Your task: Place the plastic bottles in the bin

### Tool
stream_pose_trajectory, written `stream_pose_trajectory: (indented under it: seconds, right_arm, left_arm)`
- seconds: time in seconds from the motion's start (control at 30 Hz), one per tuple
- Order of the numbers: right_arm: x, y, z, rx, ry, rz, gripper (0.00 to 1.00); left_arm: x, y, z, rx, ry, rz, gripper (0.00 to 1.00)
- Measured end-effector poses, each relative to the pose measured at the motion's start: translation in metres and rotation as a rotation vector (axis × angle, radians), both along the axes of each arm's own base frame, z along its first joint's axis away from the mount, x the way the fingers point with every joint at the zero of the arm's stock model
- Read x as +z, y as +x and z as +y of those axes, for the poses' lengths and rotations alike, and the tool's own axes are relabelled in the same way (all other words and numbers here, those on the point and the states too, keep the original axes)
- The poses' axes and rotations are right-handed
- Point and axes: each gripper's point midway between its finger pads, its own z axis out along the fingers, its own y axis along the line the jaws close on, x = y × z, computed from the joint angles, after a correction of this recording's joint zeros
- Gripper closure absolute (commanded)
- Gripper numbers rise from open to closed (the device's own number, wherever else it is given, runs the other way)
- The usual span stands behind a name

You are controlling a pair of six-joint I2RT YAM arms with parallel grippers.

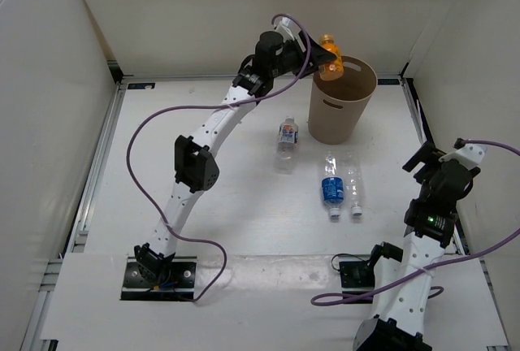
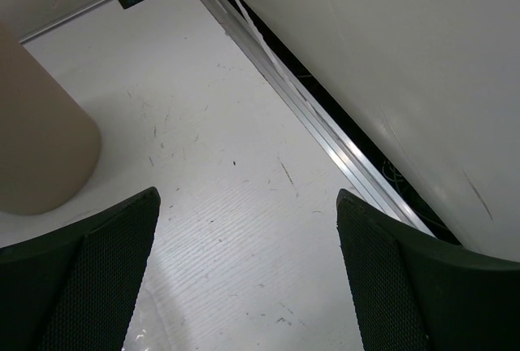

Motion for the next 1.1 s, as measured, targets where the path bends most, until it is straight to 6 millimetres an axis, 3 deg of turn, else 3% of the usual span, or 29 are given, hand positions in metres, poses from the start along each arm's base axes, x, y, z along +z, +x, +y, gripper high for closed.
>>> stream_pose_trajectory:
  seconds: [0.23, 0.53, 0.63, 0.7, 0.77, 0.9, 1.0, 1.1]
  right_arm:
    - [0.000, 0.000, -0.001, -0.003, 0.001, -0.002, 0.10]
    - [0.000, 0.000, 0.000, -0.004, 0.005, -0.004, 0.10]
    - [0.000, 0.000, 0.000, -0.004, 0.006, -0.005, 0.10]
    - [0.000, 0.000, 0.000, -0.006, 0.011, -0.007, 0.10]
    - [-0.002, 0.000, 0.000, -0.007, 0.019, -0.007, 0.10]
    - [-0.008, 0.001, 0.004, 0.004, 0.031, 0.001, 0.10]
    - [-0.009, 0.002, 0.006, 0.012, 0.034, 0.001, 0.10]
    - [-0.010, 0.002, 0.007, 0.014, 0.039, 0.002, 0.10]
  left_arm:
    - [-0.001, -0.007, -0.008, -0.015, 0.000, 0.008, 0.01]
    - [-0.010, -0.002, 0.001, -0.004, 0.045, -0.010, 0.01]
    - [-0.017, 0.010, 0.025, 0.034, 0.090, -0.003, 0.01]
    - [-0.013, 0.026, 0.054, 0.084, 0.106, -0.003, 0.01]
    - [0.003, 0.046, 0.092, 0.156, 0.109, -0.029, 0.01]
    - [0.042, 0.068, 0.160, 0.280, 0.136, -0.118, 0.01]
    - [0.066, 0.058, 0.182, 0.303, 0.194, -0.185, 0.01]
    - [0.057, 0.026, 0.175, 0.241, 0.282, -0.183, 0.01]
